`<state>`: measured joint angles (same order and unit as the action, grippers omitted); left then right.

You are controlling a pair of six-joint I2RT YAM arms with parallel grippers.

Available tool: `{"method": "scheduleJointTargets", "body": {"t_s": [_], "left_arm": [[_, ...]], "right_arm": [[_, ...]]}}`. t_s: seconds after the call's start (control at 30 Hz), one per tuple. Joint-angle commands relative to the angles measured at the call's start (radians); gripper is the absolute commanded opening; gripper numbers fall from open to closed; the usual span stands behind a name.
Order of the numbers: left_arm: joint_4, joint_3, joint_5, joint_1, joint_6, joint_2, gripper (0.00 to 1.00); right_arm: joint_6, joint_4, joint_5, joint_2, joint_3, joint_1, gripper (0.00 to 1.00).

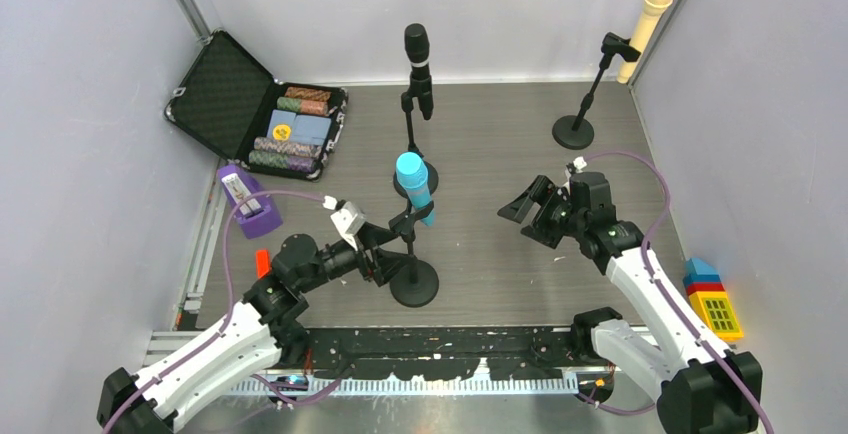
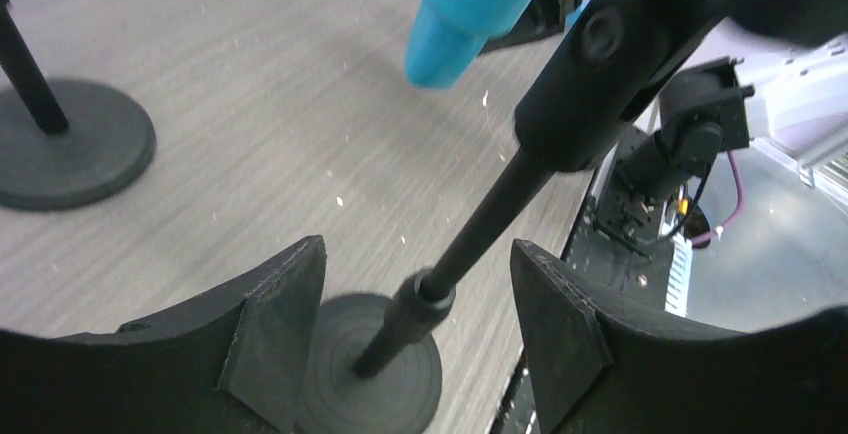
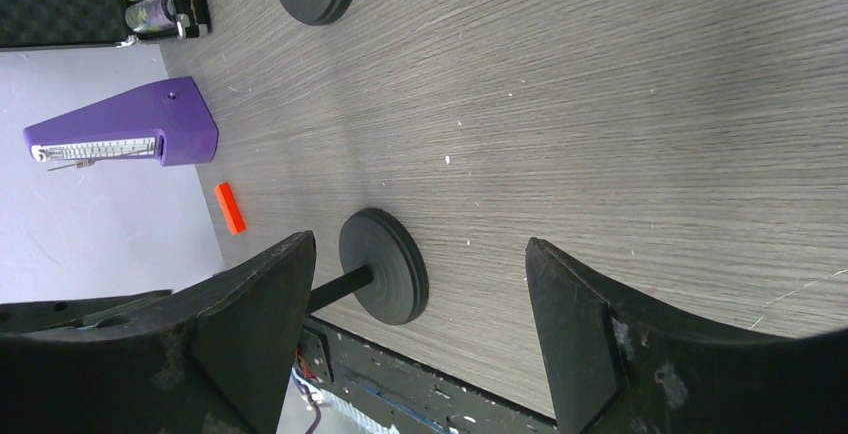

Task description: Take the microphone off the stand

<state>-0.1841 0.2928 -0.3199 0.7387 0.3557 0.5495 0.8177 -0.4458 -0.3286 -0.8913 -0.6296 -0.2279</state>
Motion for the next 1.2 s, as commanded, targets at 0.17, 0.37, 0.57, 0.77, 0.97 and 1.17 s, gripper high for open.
{"method": "scheduleJointTargets", "body": {"t_s": [0.17,0.37,0.57,0.77,0.97,1.17], "left_arm": [[-0.276,0.033,-0.028,0.007,-0.073,0.083,0.56],[-0.320,0.008,-0.054,0.015,-0.060,0.114,0.50],[-0.338,-0.011,-0.033,0.029,-0.085,0.112,0.48],[-0.374,-0.026,0.011,0.050,-0.120,0.132,0.43],[-0.426,-0.037,0.042,0.080,-0.141,0.167,0.20],[-0.499,-0.019,0.108,0.121,-0.213,0.221,0.00]], "right_arm": [[0.027,0.078,0.014,-0.044,0.001,-0.014,0.80],[0.028,0.091,0.017,-0.061,-0.001,-0.021,0.79],[0.028,0.100,0.017,-0.085,-0.006,-0.026,0.77],[0.030,0.110,0.014,-0.105,-0.008,-0.034,0.75],[0.021,0.117,0.007,-0.098,0.008,-0.046,0.70],[0.022,0.145,-0.003,-0.097,0.019,-0.067,0.64]]}}
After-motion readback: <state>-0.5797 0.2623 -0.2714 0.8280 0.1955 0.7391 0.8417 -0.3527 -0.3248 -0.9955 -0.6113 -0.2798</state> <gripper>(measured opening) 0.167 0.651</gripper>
